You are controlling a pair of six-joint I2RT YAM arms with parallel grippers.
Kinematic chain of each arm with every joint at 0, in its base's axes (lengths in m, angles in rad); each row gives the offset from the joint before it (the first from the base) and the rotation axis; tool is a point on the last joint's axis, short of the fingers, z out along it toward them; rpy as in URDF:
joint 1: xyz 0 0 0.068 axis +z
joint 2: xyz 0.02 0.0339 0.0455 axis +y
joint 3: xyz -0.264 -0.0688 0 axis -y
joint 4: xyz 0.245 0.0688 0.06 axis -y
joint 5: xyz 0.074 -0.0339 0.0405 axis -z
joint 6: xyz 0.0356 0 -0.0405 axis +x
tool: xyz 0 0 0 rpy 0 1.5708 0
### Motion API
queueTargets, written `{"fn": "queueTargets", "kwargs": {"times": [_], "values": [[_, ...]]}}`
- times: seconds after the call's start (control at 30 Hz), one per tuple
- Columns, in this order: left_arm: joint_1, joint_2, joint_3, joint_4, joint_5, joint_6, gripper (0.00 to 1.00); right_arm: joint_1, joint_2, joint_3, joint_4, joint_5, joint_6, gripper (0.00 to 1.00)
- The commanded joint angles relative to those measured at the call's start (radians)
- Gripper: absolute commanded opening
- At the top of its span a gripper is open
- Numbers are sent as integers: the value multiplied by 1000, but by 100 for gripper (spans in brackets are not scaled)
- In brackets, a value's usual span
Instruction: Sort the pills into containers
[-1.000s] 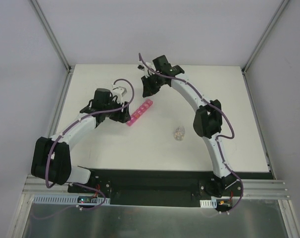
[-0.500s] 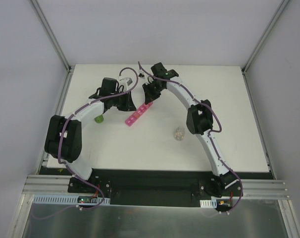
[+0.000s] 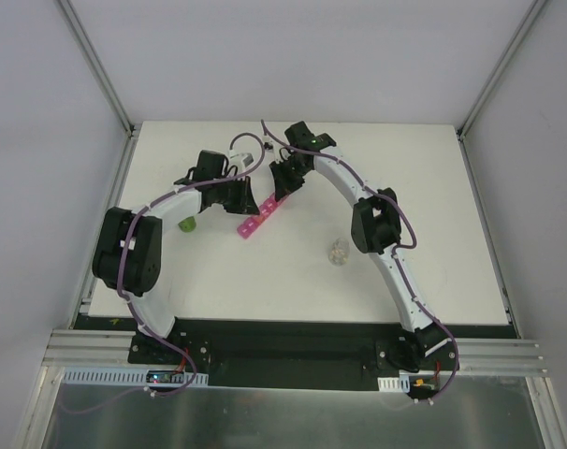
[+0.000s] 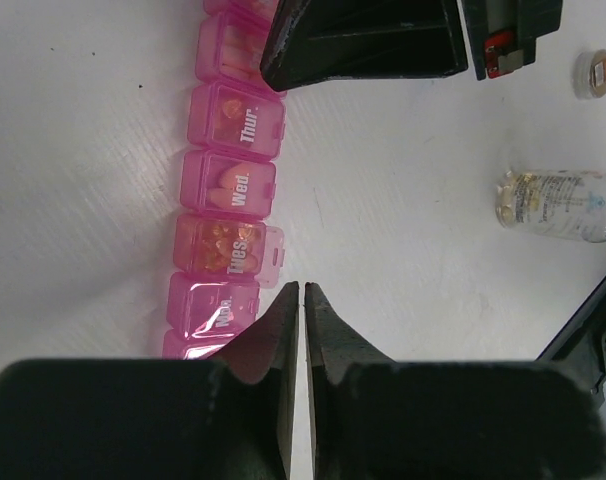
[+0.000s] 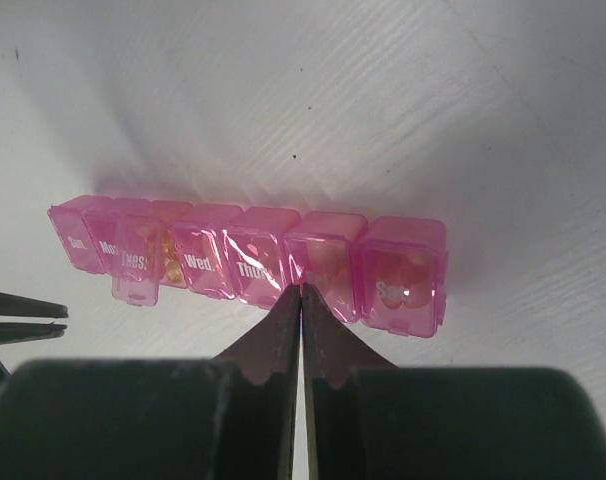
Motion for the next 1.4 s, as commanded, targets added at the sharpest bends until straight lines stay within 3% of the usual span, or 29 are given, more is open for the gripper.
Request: {"fn": "queueTargets", "kwargs": {"times": [0.0,0.6,1.37], "values": [[4,26,34,10,38,-5,4,4,9,38,-30,15,19,6],[3,73,62,10,18,-7,3,4,16,51,-27,26,29,6],[1,106,77,-10,-4,17,3,4,41,60,31,-38,100,13]]}}
